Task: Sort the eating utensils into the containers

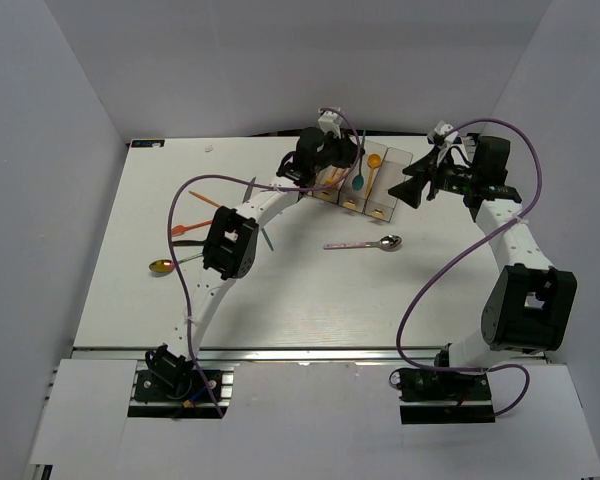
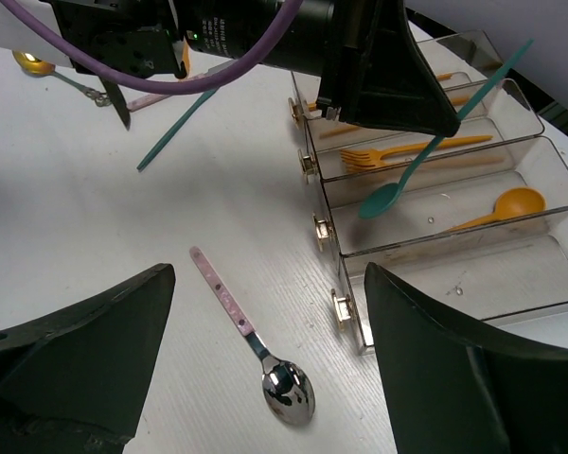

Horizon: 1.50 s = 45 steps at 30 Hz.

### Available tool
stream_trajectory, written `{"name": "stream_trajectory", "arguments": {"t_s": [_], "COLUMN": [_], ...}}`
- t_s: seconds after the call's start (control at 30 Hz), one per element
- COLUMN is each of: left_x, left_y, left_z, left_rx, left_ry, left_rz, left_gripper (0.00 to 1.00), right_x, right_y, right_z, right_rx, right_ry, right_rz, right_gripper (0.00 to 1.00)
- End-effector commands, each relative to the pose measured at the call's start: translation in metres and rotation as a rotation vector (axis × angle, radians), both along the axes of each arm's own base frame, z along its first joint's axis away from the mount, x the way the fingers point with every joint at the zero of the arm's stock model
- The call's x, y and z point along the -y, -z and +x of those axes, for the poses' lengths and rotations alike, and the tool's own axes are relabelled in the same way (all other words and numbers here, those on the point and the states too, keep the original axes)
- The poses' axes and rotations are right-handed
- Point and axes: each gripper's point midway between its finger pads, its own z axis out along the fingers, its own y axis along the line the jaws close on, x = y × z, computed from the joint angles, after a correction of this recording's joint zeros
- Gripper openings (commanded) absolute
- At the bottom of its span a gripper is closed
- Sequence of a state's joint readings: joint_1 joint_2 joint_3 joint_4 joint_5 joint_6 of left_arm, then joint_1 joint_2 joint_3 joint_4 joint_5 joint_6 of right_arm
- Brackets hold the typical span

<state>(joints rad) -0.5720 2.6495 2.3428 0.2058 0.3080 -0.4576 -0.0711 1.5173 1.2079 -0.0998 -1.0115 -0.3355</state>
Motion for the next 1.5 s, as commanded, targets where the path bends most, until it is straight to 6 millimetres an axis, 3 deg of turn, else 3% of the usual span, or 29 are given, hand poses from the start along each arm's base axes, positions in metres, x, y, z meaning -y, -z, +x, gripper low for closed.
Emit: {"name": "stream_trajectory", "arguments": {"t_s": [0.0, 0.03, 0.17, 0.3, 0.43, 0.5, 0.57, 0.6, 0.63, 0.67, 0.7, 0.73, 0.77, 0.8, 0.83, 0.87, 0.9, 0.93, 1.0, 1.03, 1.1, 1.13, 1.3, 1.47], "left_x": [0.001, 0.002, 0.006, 0.006, 0.004, -0.001, -0.015, -0.025, -0.033, -0.052, -0.070, -0.086, -0.117, -0.142, -0.166, -0.207, -0.234, -0.277, -0.318, -0.351, -0.377, -0.403, -0.438, -0.446], "left_y": [-0.020, -0.020, -0.013, -0.009, -0.029, -0.050, -0.060, -0.083, -0.091, -0.091, -0.102, -0.099, -0.092, -0.052, -0.081, -0.075, -0.030, -0.053, -0.038, -0.028, -0.007, 0.004, 0.033, 0.046], "left_z": [0.001, -0.001, -0.011, -0.017, -0.018, -0.019, -0.015, -0.017, -0.018, -0.016, -0.025, -0.030, -0.028, -0.041, -0.058, -0.059, -0.081, -0.091, -0.113, -0.129, -0.154, -0.169, -0.213, -0.228], "left_rx": [0.067, 0.068, 0.044, 0.020, 0.044, 0.070, 0.053, 0.060, 0.049, 0.009, -0.018, -0.071, -0.141, -0.260, -0.252, -0.296, -0.409, -0.389, -0.426, -0.462, -0.550, -0.613, -0.755, -0.823], "left_ry": [-0.011, -0.003, 0.026, 0.039, 0.035, 0.023, -0.003, -0.013, -0.020, -0.037, -0.051, -0.072, -0.114, -0.139, -0.161, -0.225, -0.260, -0.329, -0.392, -0.458, -0.488, -0.544, -0.681, -0.759], "left_rz": [0.019, 0.025, 0.045, 0.059, 0.052, 0.054, 0.054, 0.034, 0.032, 0.040, 0.040, 0.051, 0.059, 0.089, 0.066, 0.054, 0.089, 0.068, 0.112, 0.125, 0.159, 0.161, 0.143, 0.107], "left_gripper": [0.04, 0.06, 0.34, 0.48, 0.56, 0.58, 0.58, 0.57, 0.57, 0.57, 0.57, 0.57, 0.57, 0.57, 0.58, 0.58, 0.58, 0.59, 0.61, 0.62, 0.63, 0.64, 0.65, 0.64], "right_x": [0.001, 0.001, 0.001, 0.001, 0.001, 0.003, 0.004, 0.005, 0.005, 0.005, 0.003, 0.003, 0.001, 0.000, -0.005, -0.007, -0.009, -0.014, -0.017, -0.029, -0.036, -0.038, -0.045, -0.046], "right_y": [-0.017, -0.016, -0.013, -0.014, -0.014, -0.013, -0.012, -0.012, -0.012, -0.010, -0.007, -0.012, -0.006, -0.004, -0.004, -0.001, 0.003, 0.006, 0.014, 0.017, 0.022, 0.024, 0.029, 0.030], "right_z": [-0.002, -0.002, -0.003, -0.003, -0.005, -0.003, -0.003, -0.003, -0.002, -0.004, -0.004, -0.003, -0.008, -0.007, -0.006, -0.007, -0.008, -0.010, -0.013, -0.018, -0.022, -0.024, -0.025, -0.026], "right_rx": [0.057, 0.056, 0.047, 0.051, 0.048, 0.046, 0.039, 0.044, 0.045, 0.029, 0.019, 0.048, 0.017, 0.019, 0.038, 0.029, 0.016, 0.013, 0.002, -0.001, -0.006, -0.013, -0.018, -0.020], "right_ry": [-0.011, -0.011, -0.010, -0.012, -0.012, 0.005, 0.011, 0.009, 0.008, 0.004, -0.003, -0.016, -0.029, -0.036, -0.057, -0.063, -0.068, -0.082, -0.091, -0.126, -0.153, -0.162, -0.180, -0.181], "right_rz": [0.010, 0.010, 0.010, 0.005, 0.001, -0.008, -0.017, -0.024, -0.030, -0.032, -0.037, -0.056, -0.066, -0.087, -0.111, -0.120, -0.128, -0.130, -0.136, -0.138, -0.143, -0.145, -0.151, -0.159], "right_gripper": [0.88, 0.88, 0.88, 0.88, 0.88, 0.88, 0.88, 0.88, 0.88, 0.88, 0.88, 0.88, 0.88, 0.88, 0.88, 0.88, 0.88, 0.88, 0.88, 0.88, 0.88, 0.88, 0.89, 0.89]}}
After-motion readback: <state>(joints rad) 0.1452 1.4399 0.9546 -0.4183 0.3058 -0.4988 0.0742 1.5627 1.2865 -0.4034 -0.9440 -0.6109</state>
